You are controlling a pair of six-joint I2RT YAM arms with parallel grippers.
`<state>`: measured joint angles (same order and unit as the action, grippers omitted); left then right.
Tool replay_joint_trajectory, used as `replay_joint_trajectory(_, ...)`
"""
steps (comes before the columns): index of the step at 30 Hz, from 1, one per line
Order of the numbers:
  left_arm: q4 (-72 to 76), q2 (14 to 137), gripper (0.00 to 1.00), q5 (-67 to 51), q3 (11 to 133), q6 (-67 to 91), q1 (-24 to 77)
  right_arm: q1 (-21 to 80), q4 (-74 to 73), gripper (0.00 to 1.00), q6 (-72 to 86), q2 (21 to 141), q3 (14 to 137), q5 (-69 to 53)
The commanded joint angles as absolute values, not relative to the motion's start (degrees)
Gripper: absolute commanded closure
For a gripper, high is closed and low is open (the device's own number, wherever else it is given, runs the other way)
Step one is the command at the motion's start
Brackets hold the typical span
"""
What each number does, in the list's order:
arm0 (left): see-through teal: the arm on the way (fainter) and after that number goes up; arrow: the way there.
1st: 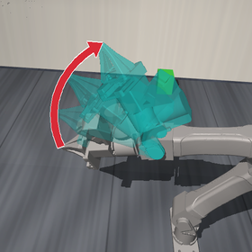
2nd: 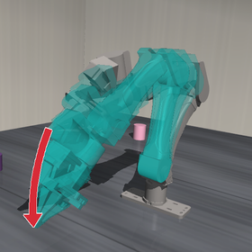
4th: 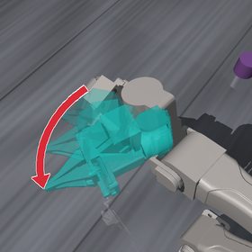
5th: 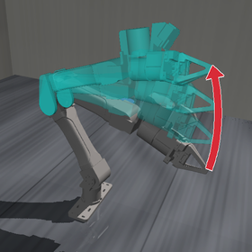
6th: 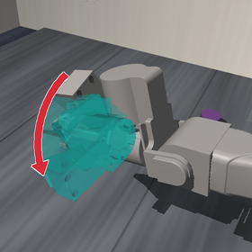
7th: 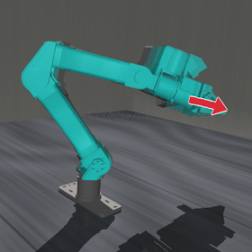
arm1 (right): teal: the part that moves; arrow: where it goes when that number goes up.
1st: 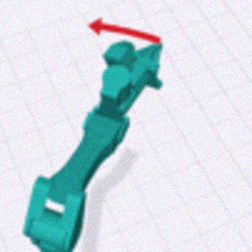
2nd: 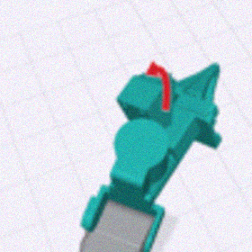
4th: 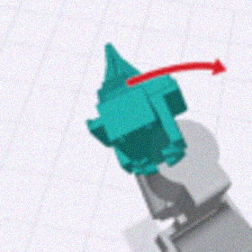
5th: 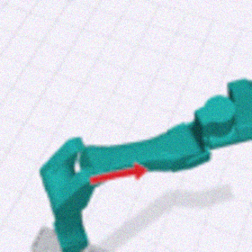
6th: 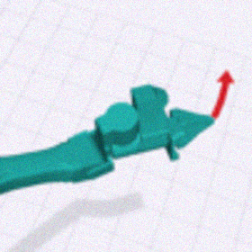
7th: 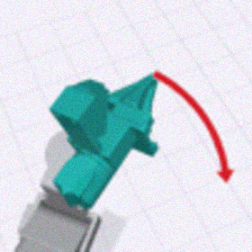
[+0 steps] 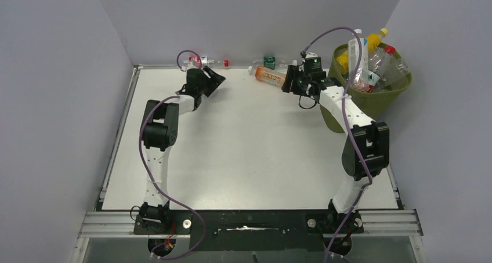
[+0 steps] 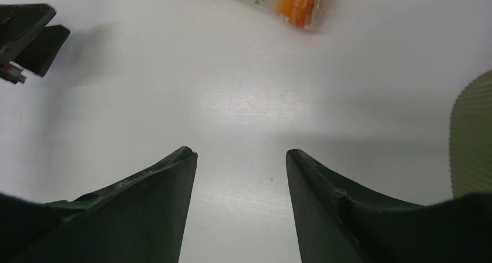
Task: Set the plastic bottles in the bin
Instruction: Adjust the plastic bottle at the center of the board.
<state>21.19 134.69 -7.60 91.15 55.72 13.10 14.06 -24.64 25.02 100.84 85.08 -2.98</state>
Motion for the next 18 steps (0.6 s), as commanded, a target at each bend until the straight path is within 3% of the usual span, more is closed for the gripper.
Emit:
replay_joint_trajectory(1, 25.3, 133.1, 0.38, -12.9, 95.4, 50.3, 13.2, 12.5, -17.8, 0.42, 25.1, 107.3, 92.1, -2.6)
replay_joint_trajectory(6, 31.4, 136.2, 0.4, -18.1, 100.3, 50.4, 13.6, 10.5, -16.2, 0.42, 25.5, 116.4, 97.7, -2.4)
replay_joint_trajectory(18, 36.0, 152.5, 0.37, -19.3, 118.6, 49.6, 14.2, 5.6, -14.7, 0.2, 25.9, 130.3, 110.4, -4.9)
